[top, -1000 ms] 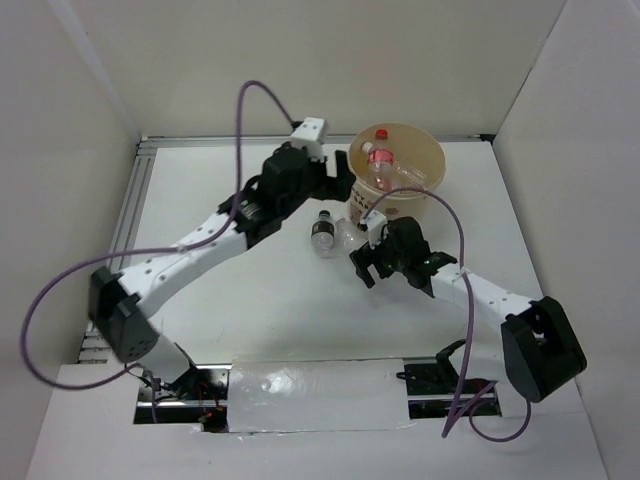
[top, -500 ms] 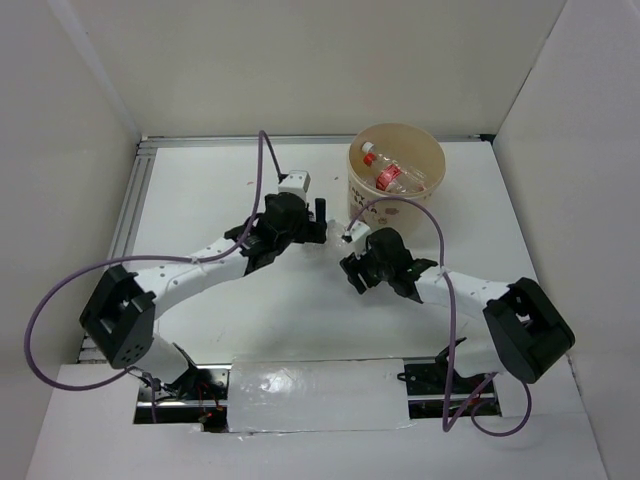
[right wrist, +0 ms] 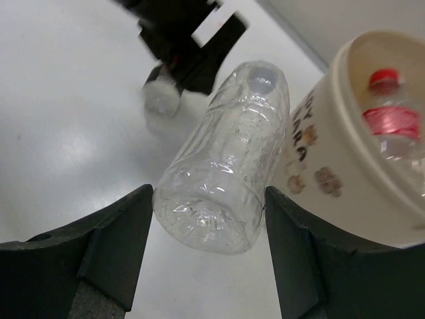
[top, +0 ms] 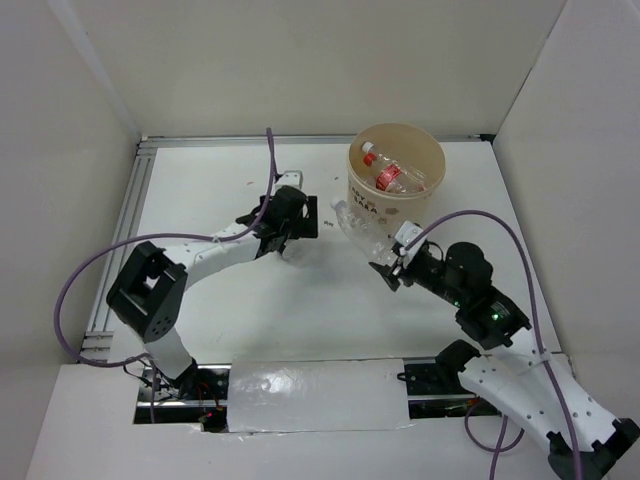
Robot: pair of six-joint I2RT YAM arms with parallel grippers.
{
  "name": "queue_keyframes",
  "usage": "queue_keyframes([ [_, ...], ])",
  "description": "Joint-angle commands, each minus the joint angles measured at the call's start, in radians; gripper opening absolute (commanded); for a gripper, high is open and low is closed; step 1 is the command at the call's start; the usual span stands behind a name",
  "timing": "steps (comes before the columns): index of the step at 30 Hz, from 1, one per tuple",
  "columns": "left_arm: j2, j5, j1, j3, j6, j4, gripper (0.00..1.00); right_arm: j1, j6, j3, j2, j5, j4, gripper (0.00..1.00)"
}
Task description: Put the plastic bottles in the bin
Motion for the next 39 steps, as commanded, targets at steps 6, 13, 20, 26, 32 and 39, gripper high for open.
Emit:
queue_keyframes([
  [6,-0.177,-0.043,0.047,-0.221,-0.084,-0.058,0.99,-0.011,-0.003,0.144,0.027,0.027,0.052,0.00],
  [13,-0.316,-0.082,0.013,-0.241,-0.268,-0.222,0.99,-0.030,-0.049,0.216,0.169,0.144,0.298,0.00],
  [20,-0.410,-0.045,0.022,-0.288,-0.434,-0.366,0.99,-0.178,-0.049,0.216,0.257,0.171,0.398,0.00],
  [26,-0.419,-0.010,0.022,-0.379,-0.526,-0.404,0.99,-0.393,-0.002,0.282,0.365,0.036,0.372,0.01],
  [32,-0.428,0.003,0.010,-0.435,-0.598,-0.467,0.99,-0.562,0.038,0.365,0.468,-0.179,0.278,0.94],
  [39,-0.424,0.012,0.010,-0.471,-0.623,-0.443,0.99,-0.613,0.038,0.379,0.414,-0.343,0.222,1.00],
])
